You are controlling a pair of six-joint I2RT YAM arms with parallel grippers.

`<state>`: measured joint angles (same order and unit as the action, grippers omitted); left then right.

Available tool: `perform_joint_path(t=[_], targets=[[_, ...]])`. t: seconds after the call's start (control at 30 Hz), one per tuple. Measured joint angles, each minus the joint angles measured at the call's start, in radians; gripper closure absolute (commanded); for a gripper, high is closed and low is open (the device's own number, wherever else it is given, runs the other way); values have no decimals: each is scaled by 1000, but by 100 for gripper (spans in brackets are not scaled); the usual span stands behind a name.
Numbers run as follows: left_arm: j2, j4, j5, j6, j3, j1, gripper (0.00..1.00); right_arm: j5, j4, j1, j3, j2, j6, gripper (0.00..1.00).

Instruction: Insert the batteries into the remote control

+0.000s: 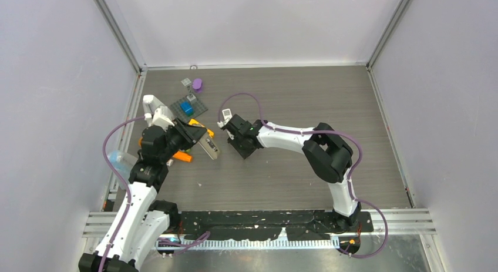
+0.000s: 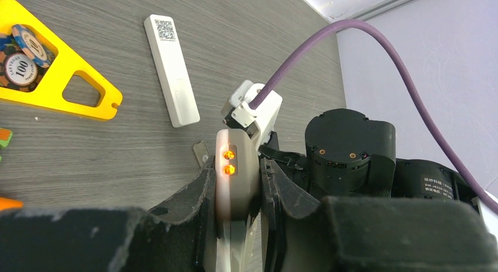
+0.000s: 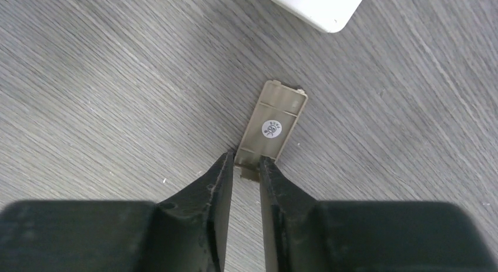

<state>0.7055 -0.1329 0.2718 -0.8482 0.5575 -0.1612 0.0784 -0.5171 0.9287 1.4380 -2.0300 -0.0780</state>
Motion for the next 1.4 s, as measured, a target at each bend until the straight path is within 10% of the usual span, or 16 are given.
perform_joint_path(t=[0.33,0.57,1.4], targets=[[18,15,18,-6,-11,0,100,50,-12,2,0,4,-60,84],[55,39,64,-12,-33,0,100,58,-33,1,-22,22,-80,58],[65,48,78,-4,-34,0,100,5,-79,0,-31,32,-25,57]])
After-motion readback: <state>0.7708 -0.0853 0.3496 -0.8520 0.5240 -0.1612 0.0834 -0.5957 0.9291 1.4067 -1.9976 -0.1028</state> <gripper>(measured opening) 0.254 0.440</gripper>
